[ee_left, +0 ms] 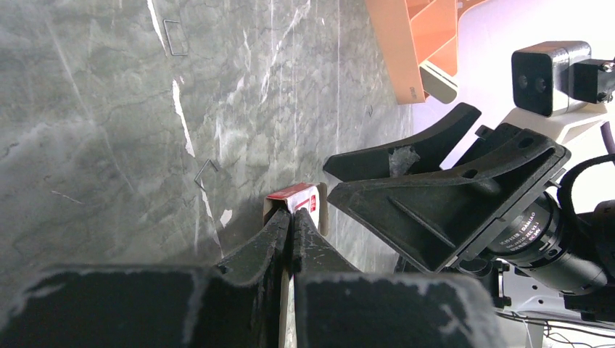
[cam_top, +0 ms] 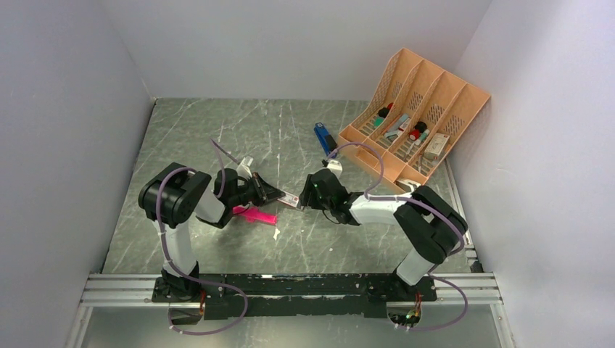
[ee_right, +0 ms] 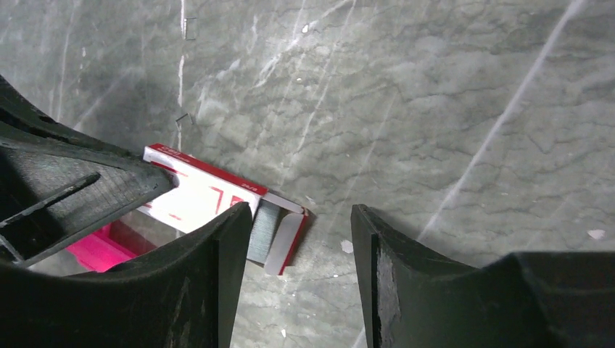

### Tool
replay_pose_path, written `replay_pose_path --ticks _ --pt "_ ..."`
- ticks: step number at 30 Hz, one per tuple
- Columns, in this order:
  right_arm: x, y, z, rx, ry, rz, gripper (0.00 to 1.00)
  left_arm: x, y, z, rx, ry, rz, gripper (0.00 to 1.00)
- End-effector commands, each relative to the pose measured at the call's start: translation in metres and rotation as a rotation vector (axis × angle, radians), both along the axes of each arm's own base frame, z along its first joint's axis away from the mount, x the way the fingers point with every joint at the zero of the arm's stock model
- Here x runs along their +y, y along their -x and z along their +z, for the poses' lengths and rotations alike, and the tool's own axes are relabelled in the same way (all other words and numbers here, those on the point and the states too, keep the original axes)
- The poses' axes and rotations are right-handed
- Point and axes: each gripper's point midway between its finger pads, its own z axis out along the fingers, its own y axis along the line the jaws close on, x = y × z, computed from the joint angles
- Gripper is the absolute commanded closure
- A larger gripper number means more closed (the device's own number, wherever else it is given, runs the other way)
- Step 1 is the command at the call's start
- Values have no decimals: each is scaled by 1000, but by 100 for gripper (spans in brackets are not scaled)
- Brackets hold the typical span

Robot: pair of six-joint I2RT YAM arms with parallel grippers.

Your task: Load the staples into the stapler

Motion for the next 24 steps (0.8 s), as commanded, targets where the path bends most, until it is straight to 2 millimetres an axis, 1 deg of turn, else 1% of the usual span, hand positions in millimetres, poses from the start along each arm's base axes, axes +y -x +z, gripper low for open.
replay_pose_path --ticks 1,4,7,10,15,24 --pt "9 5 -10 29 -10 29 43 0 -6 9 -61 21 12 93" --pt "8 6 -16 42 -3 28 45 1 -7 9 -61 17 14 93" --pt "6 7 -18 47 3 22 50 1 -7 9 -62 15 15 93" --pt "2 8 -18 48 16 12 55 1 -7 9 -61 13 16 93" --pt "-2 12 -18 55 26 19 61 2 -7 9 -62 12 19 93" --pt "-7 30 -26 98 12 36 65 3 -8 10 -70 -1 21 93"
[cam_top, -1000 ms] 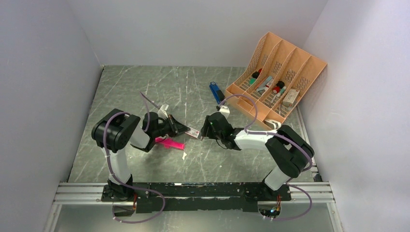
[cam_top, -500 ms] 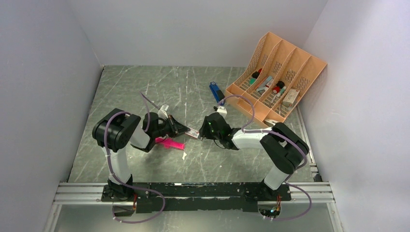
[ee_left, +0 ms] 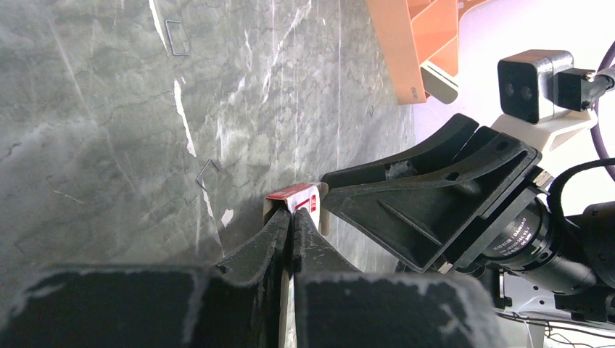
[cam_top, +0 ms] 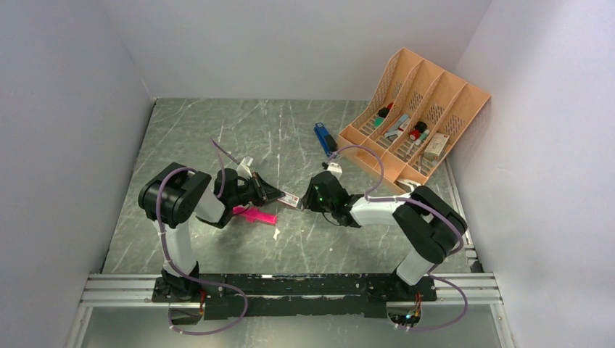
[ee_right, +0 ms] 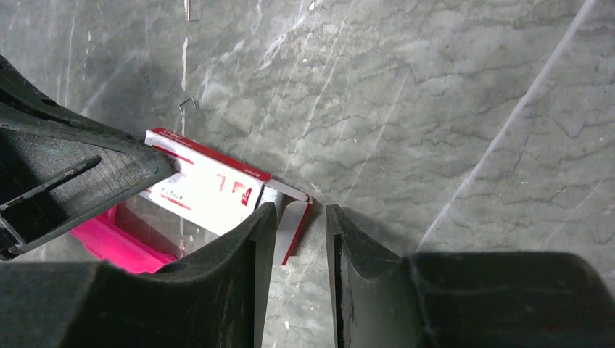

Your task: Load the staples into the stapler

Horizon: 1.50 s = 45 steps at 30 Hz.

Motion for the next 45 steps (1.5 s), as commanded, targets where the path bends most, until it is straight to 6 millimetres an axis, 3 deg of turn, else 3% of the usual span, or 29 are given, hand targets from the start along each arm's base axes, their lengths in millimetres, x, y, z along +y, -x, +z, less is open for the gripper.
replay_pose_path --ticks 1,22,37,42,45 --pt "-15 25 -22 81 54 11 65 2 -7 11 -71 1 18 93" --pt "-20 32 -26 99 70 16 81 2 -7 10 -63 7 16 93" --pt "-10 35 -31 131 58 66 85 1 -8 11 -67 7 11 93" --pt "-13 36 -30 122 62 58 97 1 -9 11 -65 8 12 93" --pt "-21 34 -28 103 77 32 100 1 -10 12 -68 11 14 93"
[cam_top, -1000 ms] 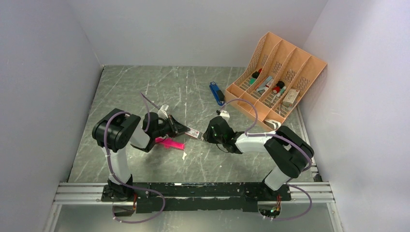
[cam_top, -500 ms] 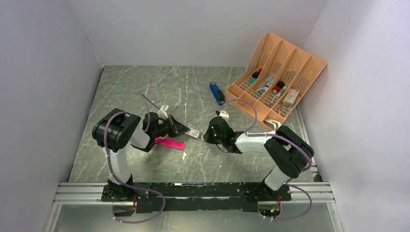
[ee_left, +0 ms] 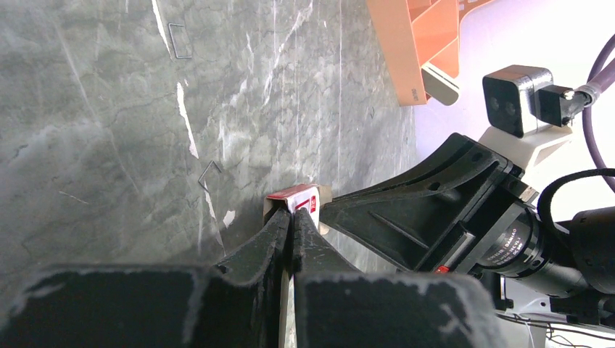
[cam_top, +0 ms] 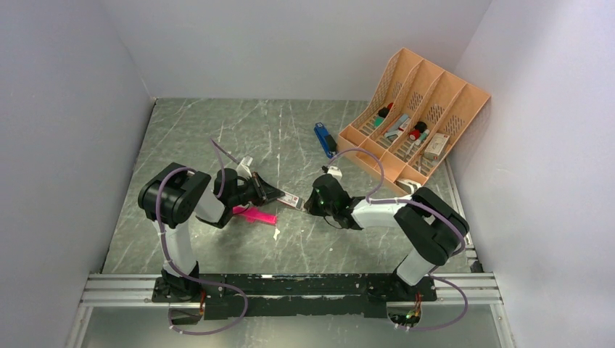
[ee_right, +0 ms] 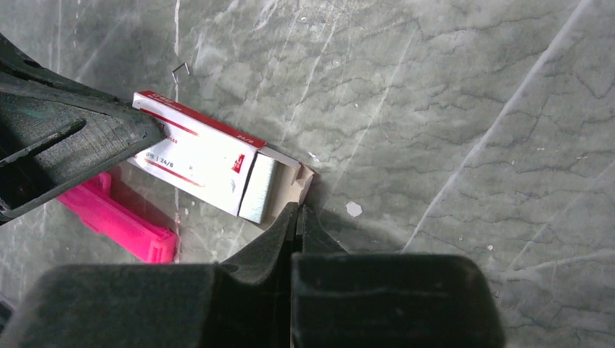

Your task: Load the staples into the stapler

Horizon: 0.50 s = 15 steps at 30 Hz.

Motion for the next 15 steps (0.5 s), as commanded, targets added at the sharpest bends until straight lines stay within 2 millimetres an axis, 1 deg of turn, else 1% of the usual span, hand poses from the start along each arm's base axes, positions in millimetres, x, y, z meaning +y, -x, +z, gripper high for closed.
replay_pose_path --ticks 1,8,15 --pt "-24 15 -21 48 100 -13 100 0 -11 13 -67 16 10 93" --pt "-52 11 -24 47 142 -55 100 1 -20 18 -81 21 10 93" --pt "-83 7 -27 57 185 -88 100 -1 -37 21 -93 21 12 93"
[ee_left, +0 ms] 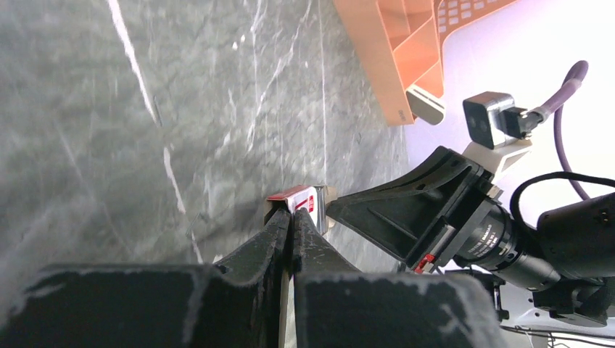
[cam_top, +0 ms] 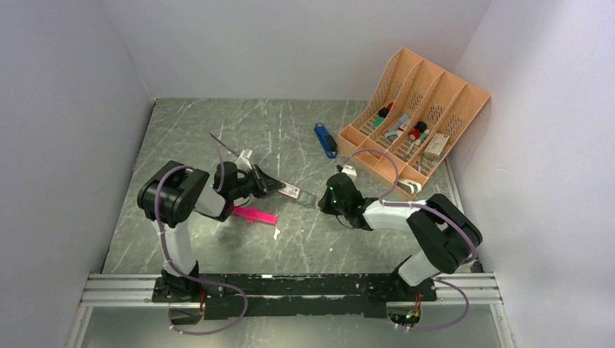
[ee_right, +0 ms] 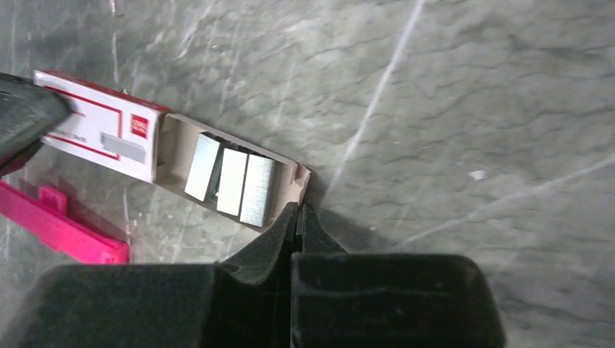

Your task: Load the staples into the stapler

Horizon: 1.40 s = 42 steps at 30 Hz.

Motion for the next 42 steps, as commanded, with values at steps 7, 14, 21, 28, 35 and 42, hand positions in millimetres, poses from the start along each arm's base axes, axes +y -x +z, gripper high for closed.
replay_pose_path --ticks 7,14,21,28,35,42 --pt "-69 7 -20 63 176 -63 100 -8 -45 11 -71 -3 -10 93" --pt "-82 -3 -12 40 202 -62 100 -7 -71 -5 -33 -38 0 91" --pt "-78 -5 -12 35 201 -26 100 -4 -83 -24 14 -103 23 82" --pt "-79 -5 -10 28 208 -27 97 7 -91 -18 9 -117 47 56" --pt "-79 -8 -6 13 207 -33 96 23 -93 -8 -4 -178 84 40" --pt "-79 -9 -4 7 205 -30 96 42 -83 -4 2 -141 101 23"
